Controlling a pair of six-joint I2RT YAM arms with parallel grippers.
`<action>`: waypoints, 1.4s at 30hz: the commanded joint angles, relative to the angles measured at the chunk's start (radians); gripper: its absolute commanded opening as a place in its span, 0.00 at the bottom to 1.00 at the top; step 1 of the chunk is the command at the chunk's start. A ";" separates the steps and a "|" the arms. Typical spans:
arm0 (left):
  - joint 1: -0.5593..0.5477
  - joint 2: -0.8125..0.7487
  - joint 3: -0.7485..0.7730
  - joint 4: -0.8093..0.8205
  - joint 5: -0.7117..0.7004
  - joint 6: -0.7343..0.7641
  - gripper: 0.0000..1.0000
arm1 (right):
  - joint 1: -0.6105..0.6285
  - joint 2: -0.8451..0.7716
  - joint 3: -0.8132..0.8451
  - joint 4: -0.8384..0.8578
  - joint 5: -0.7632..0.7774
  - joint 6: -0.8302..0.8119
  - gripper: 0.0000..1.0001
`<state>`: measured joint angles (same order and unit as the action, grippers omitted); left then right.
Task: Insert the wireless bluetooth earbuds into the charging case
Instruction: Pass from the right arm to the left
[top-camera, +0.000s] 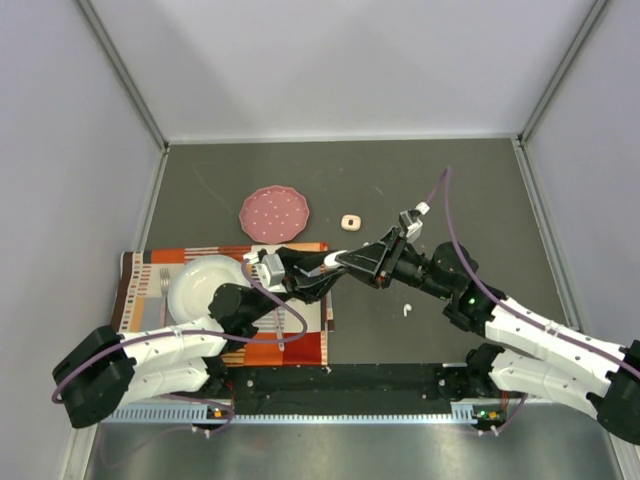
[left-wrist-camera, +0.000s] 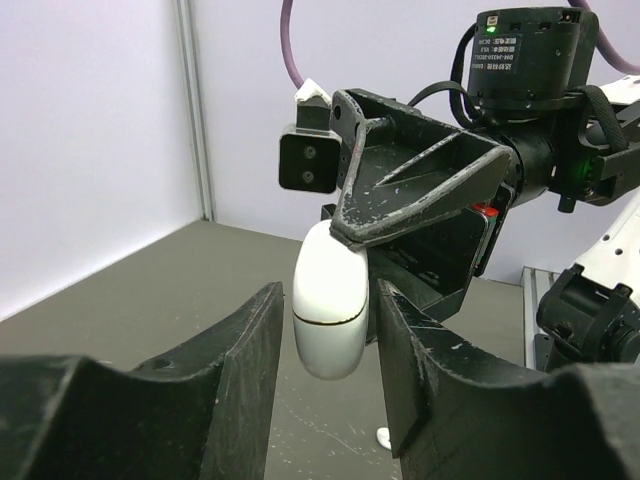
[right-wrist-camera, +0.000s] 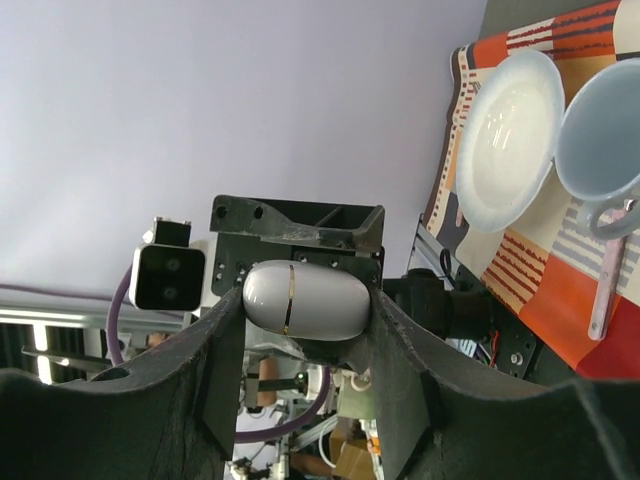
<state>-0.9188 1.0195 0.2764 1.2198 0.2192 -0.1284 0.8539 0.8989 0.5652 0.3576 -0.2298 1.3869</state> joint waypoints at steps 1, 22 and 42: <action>0.001 0.008 0.007 0.053 -0.006 -0.002 0.45 | -0.010 -0.014 -0.010 0.081 -0.006 0.015 0.00; 0.001 0.034 0.006 0.095 -0.018 -0.016 0.26 | -0.015 -0.008 -0.025 0.135 -0.020 0.038 0.00; 0.001 -0.039 0.006 -0.009 -0.038 -0.005 0.00 | -0.016 -0.132 0.088 -0.259 0.158 -0.215 0.78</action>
<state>-0.9180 1.0260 0.2764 1.1965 0.2081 -0.1474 0.8459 0.8204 0.5526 0.2237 -0.1581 1.2987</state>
